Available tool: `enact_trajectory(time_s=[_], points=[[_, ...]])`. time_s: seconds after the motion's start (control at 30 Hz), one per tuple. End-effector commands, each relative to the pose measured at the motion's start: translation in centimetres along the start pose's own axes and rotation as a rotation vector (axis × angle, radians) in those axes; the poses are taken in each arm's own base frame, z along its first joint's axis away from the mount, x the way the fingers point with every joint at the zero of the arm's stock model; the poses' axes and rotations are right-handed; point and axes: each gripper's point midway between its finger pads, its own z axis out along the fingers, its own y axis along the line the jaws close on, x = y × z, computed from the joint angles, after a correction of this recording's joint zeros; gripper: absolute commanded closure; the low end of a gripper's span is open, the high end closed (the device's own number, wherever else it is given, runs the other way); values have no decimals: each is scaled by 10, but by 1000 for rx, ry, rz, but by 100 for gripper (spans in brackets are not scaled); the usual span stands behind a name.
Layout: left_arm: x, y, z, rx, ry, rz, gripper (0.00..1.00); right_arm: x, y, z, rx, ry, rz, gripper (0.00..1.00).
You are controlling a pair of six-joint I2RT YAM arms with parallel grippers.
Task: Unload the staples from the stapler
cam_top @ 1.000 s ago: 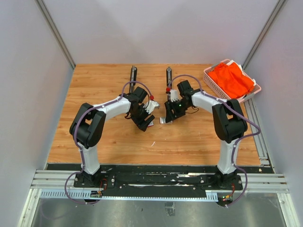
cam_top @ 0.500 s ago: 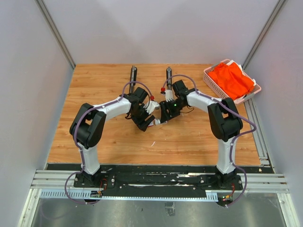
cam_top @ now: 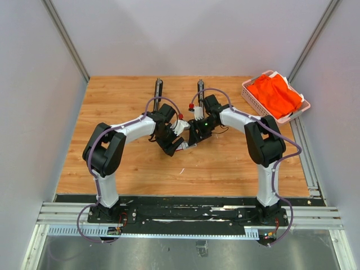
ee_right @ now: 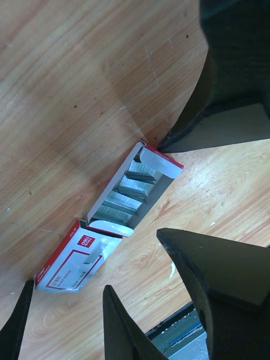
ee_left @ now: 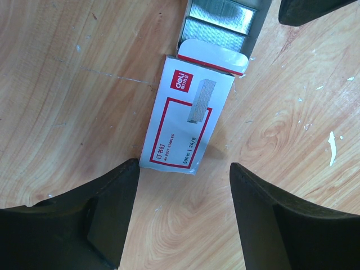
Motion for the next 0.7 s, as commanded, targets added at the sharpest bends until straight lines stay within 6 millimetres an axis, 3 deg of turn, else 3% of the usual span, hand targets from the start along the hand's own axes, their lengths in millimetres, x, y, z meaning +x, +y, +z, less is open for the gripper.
enact_trajectory(time_s=[0.0,0.67], points=[[28,-12,24,63,85,-1,29,11,-5,17,12,49,1,41],[26,-27,24,110,81,86,30,11,-1,17,-6,39,4,41]])
